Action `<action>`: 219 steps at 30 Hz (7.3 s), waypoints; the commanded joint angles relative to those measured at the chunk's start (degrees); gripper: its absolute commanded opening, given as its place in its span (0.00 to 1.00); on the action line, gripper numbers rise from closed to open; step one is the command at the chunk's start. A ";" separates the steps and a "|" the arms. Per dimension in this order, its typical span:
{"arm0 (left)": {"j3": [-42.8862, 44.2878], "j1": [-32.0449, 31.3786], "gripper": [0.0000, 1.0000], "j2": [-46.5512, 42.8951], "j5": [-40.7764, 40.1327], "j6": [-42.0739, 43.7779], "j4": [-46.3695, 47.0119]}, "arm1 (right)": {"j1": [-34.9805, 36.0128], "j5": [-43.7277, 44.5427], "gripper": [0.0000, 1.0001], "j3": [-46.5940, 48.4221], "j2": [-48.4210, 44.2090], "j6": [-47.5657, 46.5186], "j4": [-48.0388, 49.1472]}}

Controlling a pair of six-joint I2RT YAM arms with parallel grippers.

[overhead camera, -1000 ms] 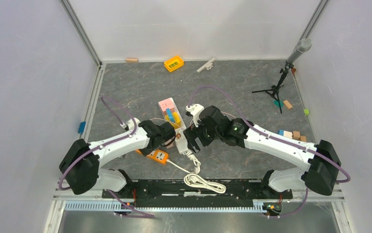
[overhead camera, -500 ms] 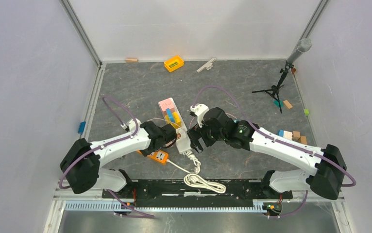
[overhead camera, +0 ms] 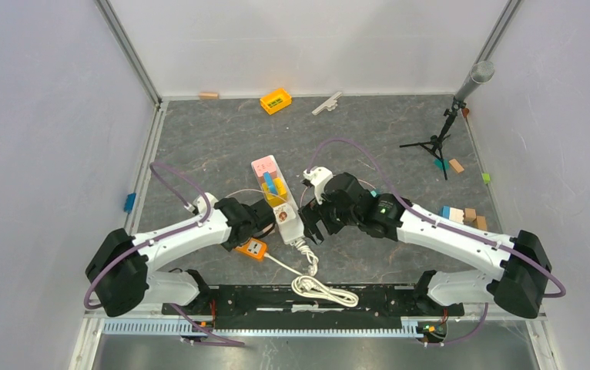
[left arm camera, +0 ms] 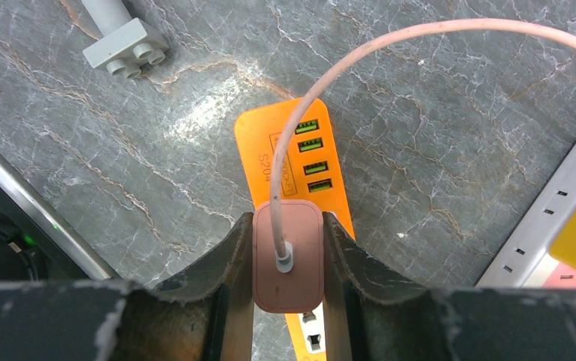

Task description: Insert the plug

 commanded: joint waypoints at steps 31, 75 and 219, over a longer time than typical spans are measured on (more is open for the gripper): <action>-3.98 -7.15 0.02 5.99 19.64 -4.67 12.66 | -0.11 0.62 0.98 -13.29 -10.17 7.63 9.41; -3.16 5.53 0.02 -0.71 5.66 18.82 20.46 | 17.35 1.86 0.84 -7.22 12.23 -5.62 24.77; 19.70 19.56 0.02 -25.74 46.76 55.77 7.84 | -0.05 -10.71 0.98 10.36 0.11 -3.49 15.49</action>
